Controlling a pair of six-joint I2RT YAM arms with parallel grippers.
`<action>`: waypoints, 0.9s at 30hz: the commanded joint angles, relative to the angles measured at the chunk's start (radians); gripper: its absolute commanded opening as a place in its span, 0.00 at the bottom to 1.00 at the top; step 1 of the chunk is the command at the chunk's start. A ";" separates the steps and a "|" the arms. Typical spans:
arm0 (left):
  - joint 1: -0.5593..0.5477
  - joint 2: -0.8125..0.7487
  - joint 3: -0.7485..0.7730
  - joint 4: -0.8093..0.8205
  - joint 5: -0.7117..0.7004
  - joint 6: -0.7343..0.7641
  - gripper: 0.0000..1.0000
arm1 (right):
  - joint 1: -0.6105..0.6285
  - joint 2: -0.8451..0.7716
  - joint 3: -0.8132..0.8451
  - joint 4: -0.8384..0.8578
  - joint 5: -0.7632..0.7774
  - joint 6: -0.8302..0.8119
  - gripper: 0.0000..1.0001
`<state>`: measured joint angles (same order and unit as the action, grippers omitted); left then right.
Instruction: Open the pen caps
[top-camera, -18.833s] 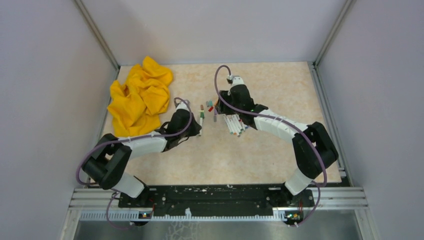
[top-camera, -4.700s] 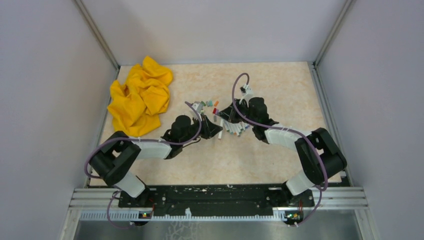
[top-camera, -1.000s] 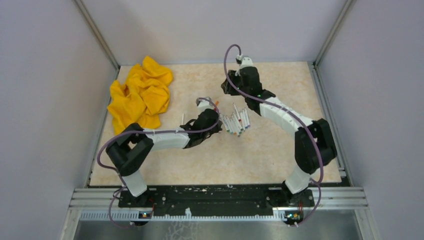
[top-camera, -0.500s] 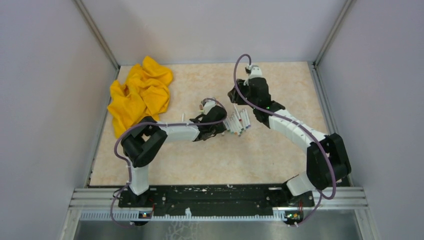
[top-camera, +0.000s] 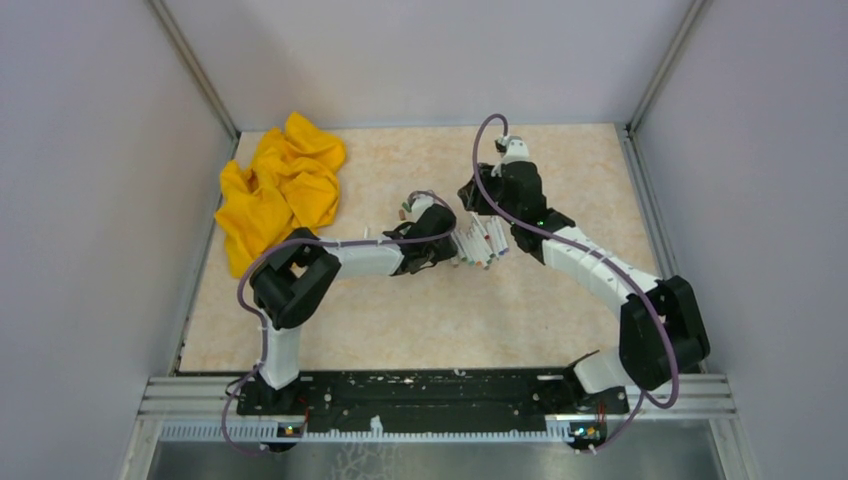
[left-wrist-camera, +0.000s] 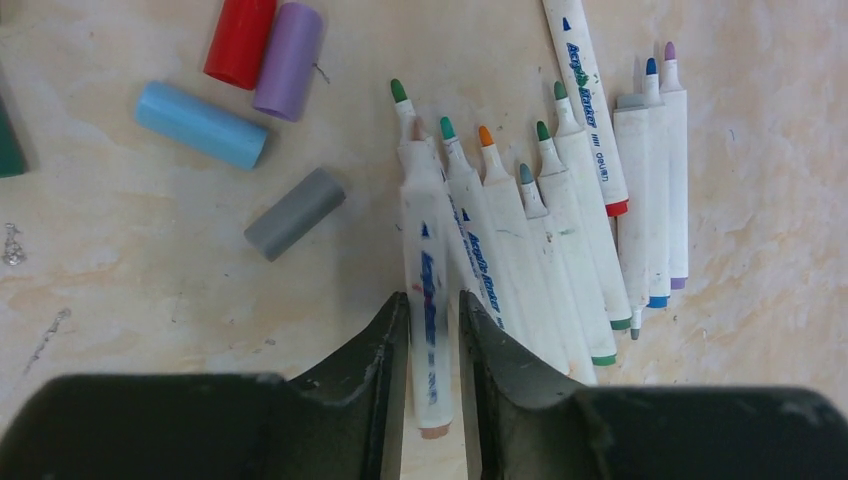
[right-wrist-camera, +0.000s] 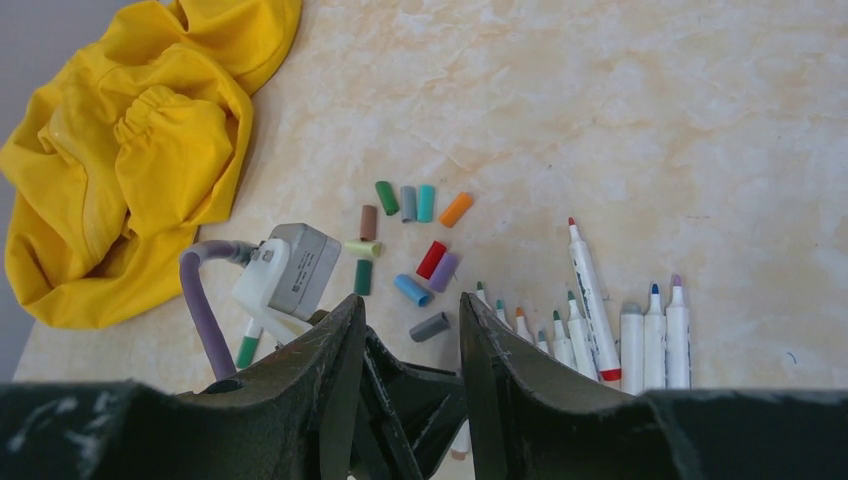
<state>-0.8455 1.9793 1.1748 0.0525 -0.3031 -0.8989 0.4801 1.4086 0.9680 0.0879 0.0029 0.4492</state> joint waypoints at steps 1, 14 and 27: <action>0.005 0.030 0.011 -0.097 -0.002 -0.055 0.32 | 0.000 -0.052 -0.007 0.038 0.003 0.004 0.39; 0.004 -0.162 -0.083 -0.110 -0.118 -0.039 0.39 | 0.000 -0.063 0.021 0.001 0.001 -0.011 0.40; 0.113 -0.381 -0.202 -0.337 -0.301 0.041 0.53 | 0.042 -0.002 0.024 0.016 -0.040 -0.006 0.40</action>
<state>-0.7818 1.5951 0.9833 -0.0860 -0.5110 -0.8242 0.4992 1.3972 0.9627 0.0605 -0.0231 0.4465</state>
